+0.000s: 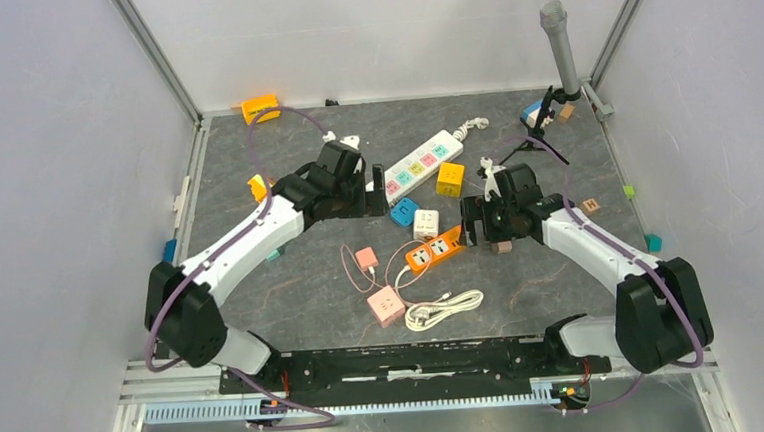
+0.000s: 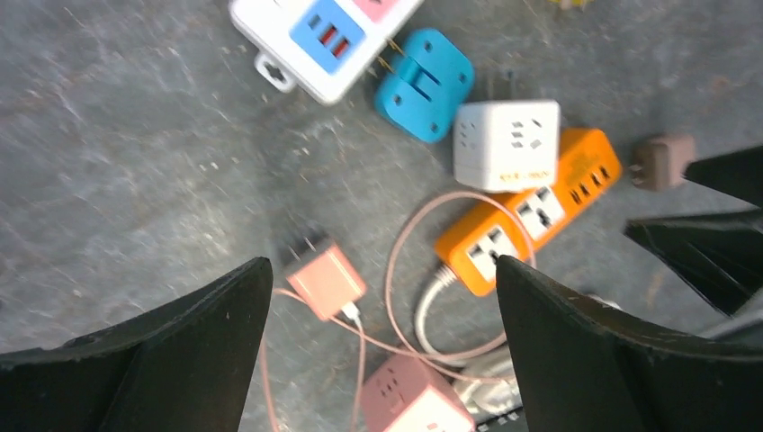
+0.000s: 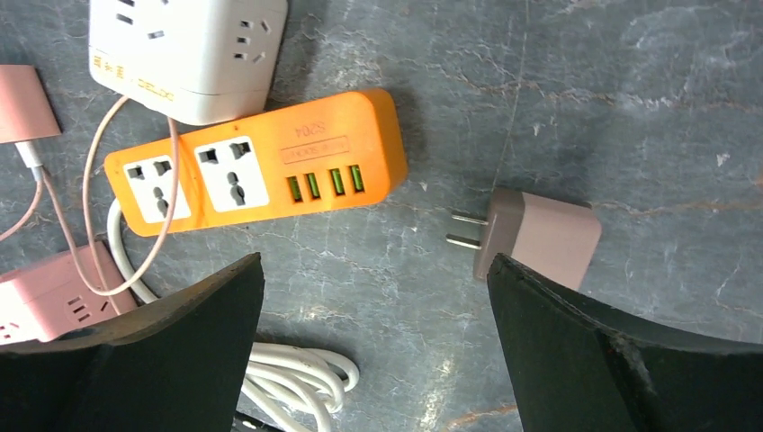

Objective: Insert the plug
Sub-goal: Move the socket to the center of the board.

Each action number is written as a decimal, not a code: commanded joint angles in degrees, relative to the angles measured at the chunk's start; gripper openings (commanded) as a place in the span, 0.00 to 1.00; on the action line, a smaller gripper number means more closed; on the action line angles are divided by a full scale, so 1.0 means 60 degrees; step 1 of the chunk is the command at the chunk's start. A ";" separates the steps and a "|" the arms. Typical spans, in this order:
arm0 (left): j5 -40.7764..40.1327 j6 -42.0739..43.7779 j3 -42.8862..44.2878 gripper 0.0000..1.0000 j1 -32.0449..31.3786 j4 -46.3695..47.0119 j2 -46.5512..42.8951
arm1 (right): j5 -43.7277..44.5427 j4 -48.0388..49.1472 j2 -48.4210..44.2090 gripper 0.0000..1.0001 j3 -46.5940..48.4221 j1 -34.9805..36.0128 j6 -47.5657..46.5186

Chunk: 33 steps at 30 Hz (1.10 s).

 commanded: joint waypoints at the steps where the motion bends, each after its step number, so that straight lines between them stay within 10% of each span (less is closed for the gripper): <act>1: -0.1153 0.1595 0.1358 1.00 0.0042 -0.0176 0.1178 | -0.0270 0.0050 0.0329 0.98 0.0712 0.0085 -0.0334; 17: -0.1053 0.5585 0.8934 1.00 0.0057 -0.2433 0.8309 | -0.0762 -0.0326 -0.0539 0.98 0.0043 0.0087 -0.0325; 33: -0.1083 0.5832 0.9398 1.00 0.0291 -0.2698 0.9869 | -0.1308 -0.0419 0.0077 0.98 0.0696 0.0091 -0.0614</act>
